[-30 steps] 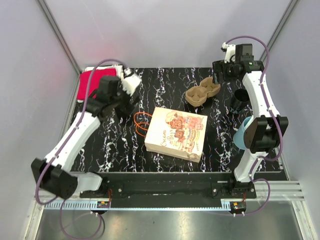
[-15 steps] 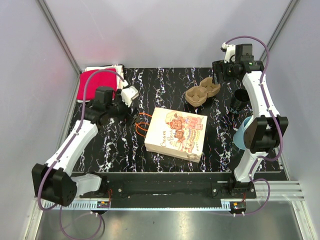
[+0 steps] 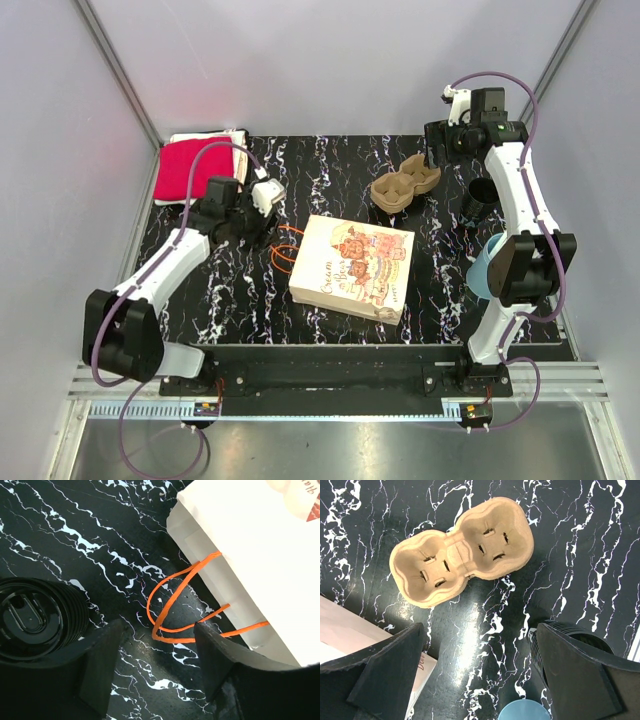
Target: Pack the takeout coffee
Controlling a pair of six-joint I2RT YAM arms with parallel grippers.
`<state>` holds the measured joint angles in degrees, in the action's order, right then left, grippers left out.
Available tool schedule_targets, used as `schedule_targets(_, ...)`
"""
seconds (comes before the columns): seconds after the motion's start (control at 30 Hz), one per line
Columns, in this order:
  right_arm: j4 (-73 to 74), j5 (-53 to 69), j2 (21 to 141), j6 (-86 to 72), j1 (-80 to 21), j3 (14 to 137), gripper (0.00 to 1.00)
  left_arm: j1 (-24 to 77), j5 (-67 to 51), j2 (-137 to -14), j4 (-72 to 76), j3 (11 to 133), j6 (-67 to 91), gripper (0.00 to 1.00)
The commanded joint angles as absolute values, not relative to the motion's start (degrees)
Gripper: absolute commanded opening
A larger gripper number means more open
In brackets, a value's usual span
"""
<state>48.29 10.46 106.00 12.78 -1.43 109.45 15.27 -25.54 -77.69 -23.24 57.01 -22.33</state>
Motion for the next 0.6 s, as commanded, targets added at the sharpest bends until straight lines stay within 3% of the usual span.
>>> schedule_targets(0.0,47.64,12.04,104.33,12.39,-1.14,109.86,1.0,14.77,-26.98,-78.57,-20.04,55.9,-23.46,0.59)
schedule_targets(0.13,47.64,12.13,104.15,12.3,-1.23,109.86,1.0,14.68,-26.89,-79.28,-19.95,55.55,-23.9,0.45)
schedule_targets(0.23,47.64,12.13,104.15,12.3,-1.14,109.86,1.0,14.59,-26.81,-79.1,-20.3,55.81,-23.99,0.28)
schedule_targets(0.33,47.72,12.22,104.15,12.13,-1.23,109.86,1.0,14.68,-26.37,-77.97,-21.27,57.12,-24.08,0.03)
schedule_targets(0.57,47.64,12.13,103.71,12.13,-1.23,109.78,1.0,14.68,-24.7,-73.39,-29.07,66.26,-25.05,0.0)
